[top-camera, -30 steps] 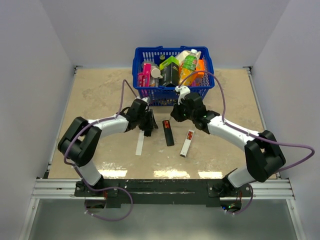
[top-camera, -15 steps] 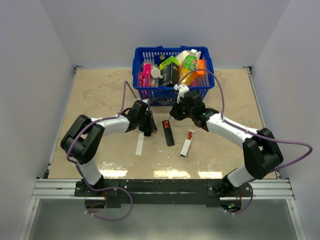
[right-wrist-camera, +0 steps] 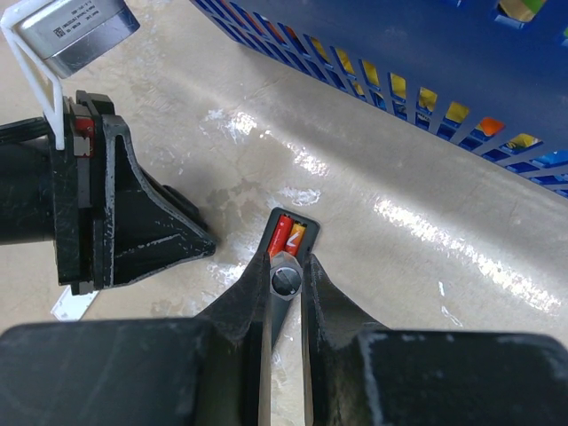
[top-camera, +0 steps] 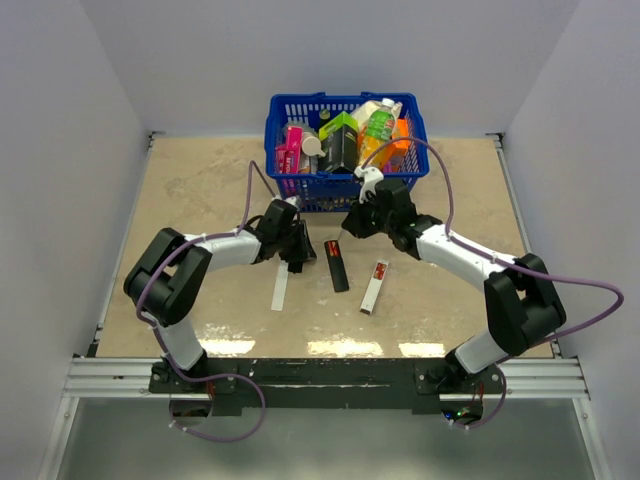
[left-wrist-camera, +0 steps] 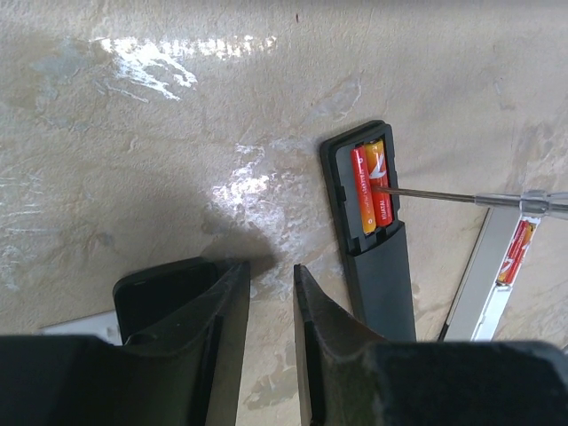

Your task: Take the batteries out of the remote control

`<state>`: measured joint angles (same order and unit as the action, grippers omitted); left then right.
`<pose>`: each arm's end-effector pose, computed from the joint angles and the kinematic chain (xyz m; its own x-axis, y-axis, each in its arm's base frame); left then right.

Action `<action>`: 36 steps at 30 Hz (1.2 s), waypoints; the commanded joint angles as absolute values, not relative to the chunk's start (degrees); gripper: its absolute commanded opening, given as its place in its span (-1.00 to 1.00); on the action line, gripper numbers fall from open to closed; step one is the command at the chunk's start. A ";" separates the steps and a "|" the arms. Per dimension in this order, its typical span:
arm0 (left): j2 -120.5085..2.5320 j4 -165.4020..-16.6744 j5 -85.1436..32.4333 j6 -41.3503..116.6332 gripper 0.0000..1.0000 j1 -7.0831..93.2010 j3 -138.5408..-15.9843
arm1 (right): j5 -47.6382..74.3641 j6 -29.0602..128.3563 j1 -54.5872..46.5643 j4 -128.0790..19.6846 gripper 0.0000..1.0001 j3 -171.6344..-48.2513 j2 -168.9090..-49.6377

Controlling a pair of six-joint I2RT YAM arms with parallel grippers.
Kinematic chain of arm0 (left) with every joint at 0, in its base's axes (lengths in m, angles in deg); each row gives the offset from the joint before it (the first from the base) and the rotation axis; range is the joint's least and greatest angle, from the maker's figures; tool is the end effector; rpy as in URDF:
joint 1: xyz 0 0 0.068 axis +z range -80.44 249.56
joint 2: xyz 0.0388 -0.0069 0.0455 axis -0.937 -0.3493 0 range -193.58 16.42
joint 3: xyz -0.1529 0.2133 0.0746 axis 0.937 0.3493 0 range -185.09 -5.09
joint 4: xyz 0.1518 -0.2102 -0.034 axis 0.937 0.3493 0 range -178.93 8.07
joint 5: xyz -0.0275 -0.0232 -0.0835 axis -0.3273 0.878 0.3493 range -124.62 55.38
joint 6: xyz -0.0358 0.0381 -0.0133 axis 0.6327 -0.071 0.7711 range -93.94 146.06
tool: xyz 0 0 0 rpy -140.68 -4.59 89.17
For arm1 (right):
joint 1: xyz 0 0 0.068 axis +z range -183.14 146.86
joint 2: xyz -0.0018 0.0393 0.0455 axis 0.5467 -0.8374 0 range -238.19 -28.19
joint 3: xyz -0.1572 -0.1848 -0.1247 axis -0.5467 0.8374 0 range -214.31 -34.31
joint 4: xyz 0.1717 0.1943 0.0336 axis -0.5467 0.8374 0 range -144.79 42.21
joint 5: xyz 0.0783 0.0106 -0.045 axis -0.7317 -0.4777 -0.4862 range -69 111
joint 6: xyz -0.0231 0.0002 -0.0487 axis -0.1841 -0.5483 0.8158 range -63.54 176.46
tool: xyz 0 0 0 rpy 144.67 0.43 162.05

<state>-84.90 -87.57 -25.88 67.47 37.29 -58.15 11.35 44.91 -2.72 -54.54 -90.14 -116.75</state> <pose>0.2935 -0.1916 0.1463 -0.8872 -0.2130 -0.4092 0.0321 0.8565 -0.5152 0.2931 0.1791 0.2361 -0.5842 -0.1141 -0.8036 -0.5139 0.8183 0.2574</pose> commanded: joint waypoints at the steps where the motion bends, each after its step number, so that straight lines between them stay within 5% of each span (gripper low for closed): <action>1: -86.50 -87.97 -26.18 67.72 -0.38 37.39 -58.44 | 8.79 44.69 -2.90 -47.40 -1.00 -86.43 -119.77; 36: -89.58 -97.55 -20.55 69.92 -0.35 36.78 -57.74 | 4.83 43.72 -5.19 -48.73 -1.00 -84.14 -120.21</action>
<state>-88.22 -95.85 -20.22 69.48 37.16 -58.13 6.20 43.80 -5.61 -58.45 -87.63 -116.70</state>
